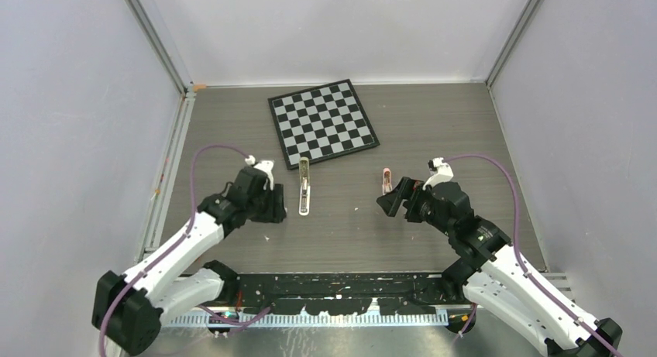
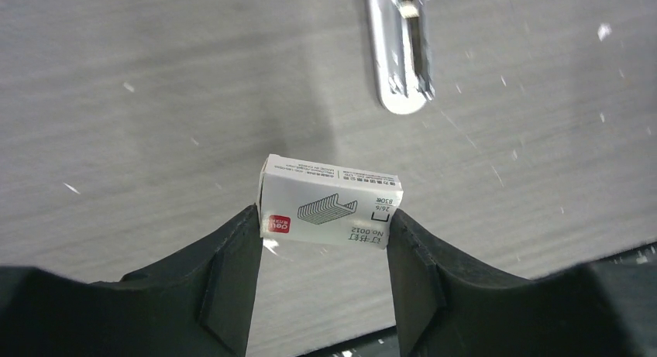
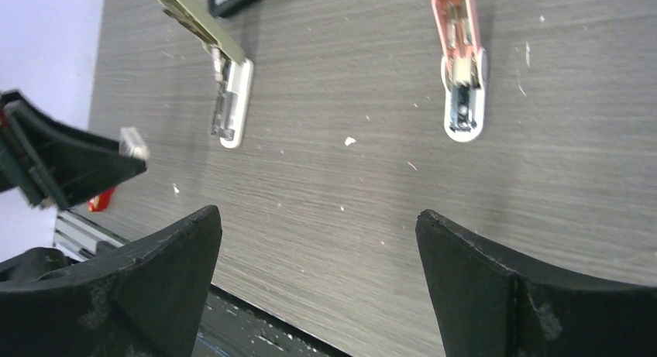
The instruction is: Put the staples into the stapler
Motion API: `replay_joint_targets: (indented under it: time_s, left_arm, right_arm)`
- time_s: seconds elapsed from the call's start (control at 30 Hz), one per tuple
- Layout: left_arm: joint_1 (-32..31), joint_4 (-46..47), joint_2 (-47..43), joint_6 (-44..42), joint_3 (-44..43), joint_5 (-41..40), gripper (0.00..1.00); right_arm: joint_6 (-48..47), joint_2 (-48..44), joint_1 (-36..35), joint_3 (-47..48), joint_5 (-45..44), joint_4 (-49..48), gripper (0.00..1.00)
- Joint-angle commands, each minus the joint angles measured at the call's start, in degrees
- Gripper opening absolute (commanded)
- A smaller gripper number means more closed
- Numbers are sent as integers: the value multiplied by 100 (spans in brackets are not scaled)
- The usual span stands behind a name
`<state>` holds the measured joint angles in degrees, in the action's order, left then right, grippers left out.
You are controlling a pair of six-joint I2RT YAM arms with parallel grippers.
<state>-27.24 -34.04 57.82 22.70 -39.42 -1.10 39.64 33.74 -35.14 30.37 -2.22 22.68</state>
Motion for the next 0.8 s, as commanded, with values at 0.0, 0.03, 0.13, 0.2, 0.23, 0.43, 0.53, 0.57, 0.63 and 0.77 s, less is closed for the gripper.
replay_joint_targets:
  time_s: [0.0, 0.03, 0.13, 0.2, 0.23, 0.43, 0.53, 0.57, 0.63, 0.77]
  left_arm:
    - [-943, -151, -819, 1185, 515, -533, 46]
    - [-1178, -85, -947, 1381, 650, -637, 45]
    - [-1802, 279, -1117, 1955, 977, -967, 44]
    - [-2117, 527, -923, 2205, 1048, -1190, 43]
    - [-2250, 611, -753, 2306, 1008, -1277, 42]
    - [-3359, 939, 625, 2827, 268, -2092, 44]
    - [-3788, 1106, 1428, 3322, -171, -2488, 44]
    - [-3898, 1121, 1652, 3445, -326, -2572, 44]
    - [-4053, 1089, 2092, 3745, -600, -2672, 45]
    - [-4227, 1325, 2783, 4255, -940, -2550, 47]
  right_arm:
    - [-1, -43, 16, 315, -193, 641, 100]
    - [4, -48, 21, 320, -187, 694, 100]
    - [38, -44, 20, 250, -73, 736, 100]
    - [72, -18, 18, 147, -4, 670, 100]
    - [85, 9, 18, 97, 10, 634, 100]
    - [160, 310, 19, 11, 86, 477, 100]
    - [220, 456, 16, 30, 90, 464, 100]
    - [243, 478, 19, 23, 72, 477, 100]
    - [299, 473, 16, -6, 55, 532, 100]
    - [385, 301, 17, -95, -26, 606, 100]
